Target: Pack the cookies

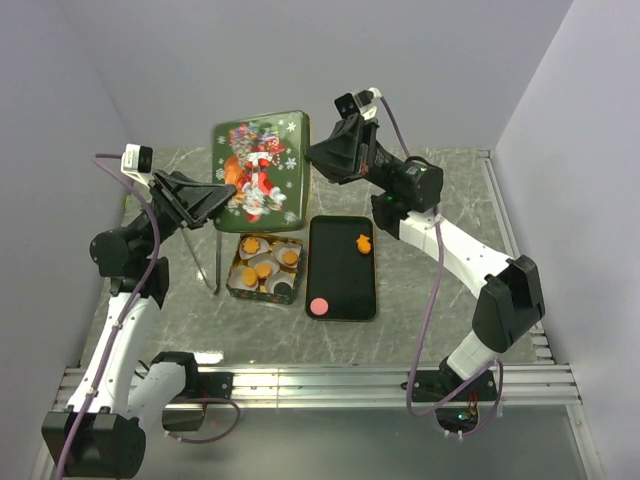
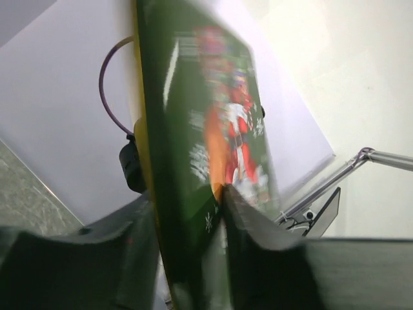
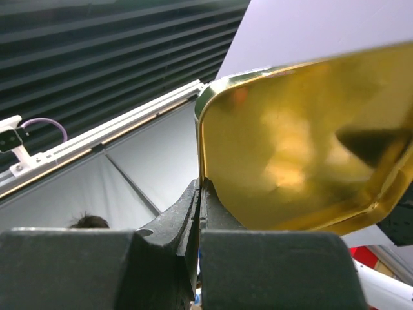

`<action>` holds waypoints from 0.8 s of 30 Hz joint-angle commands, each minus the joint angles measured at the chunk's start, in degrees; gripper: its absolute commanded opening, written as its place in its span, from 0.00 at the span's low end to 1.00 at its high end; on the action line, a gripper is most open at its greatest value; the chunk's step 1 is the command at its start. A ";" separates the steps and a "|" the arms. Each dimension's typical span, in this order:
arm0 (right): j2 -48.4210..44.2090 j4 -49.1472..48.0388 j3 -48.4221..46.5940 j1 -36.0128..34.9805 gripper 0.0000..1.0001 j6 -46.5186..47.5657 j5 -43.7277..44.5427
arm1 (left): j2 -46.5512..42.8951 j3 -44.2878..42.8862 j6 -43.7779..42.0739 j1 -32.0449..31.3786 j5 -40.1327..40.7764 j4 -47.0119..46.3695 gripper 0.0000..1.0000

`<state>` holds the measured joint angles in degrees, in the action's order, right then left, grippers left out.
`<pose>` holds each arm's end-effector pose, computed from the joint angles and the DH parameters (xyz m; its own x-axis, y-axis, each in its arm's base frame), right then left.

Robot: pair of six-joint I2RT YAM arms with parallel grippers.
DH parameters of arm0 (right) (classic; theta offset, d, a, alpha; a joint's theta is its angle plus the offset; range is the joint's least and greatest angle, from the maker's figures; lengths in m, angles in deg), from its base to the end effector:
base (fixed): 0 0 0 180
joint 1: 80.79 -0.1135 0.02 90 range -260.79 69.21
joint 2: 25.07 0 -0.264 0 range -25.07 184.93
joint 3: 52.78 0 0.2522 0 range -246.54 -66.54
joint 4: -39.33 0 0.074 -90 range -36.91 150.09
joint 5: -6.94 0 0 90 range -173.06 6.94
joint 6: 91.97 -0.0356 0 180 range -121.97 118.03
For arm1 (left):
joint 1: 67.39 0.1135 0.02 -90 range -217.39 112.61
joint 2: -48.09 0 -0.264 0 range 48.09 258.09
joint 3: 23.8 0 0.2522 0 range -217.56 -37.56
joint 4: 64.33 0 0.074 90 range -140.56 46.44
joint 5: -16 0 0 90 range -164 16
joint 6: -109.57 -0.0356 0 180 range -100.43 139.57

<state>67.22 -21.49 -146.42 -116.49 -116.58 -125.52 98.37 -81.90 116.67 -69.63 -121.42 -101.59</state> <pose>0.2535 0.2118 0.4719 -0.9232 0.1626 -0.3484 -0.3671 -0.6421 0.6731 0.1693 -0.0329 0.4203 -0.6293 -0.6473 -0.4301 0.6346 -0.1085 -0.7651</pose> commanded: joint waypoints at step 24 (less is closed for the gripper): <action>-25.48 89.84 20.27 10.90 0.74 54.47 -2.99 | 0.60 -1.11 -30.04 1.89 -2.93 38.46 0.01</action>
<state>45.78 43.03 -129.07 -109.56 -76.97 -131.68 97.15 -85.35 92.58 -68.47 -125.27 -67.54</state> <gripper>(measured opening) 0.736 0.243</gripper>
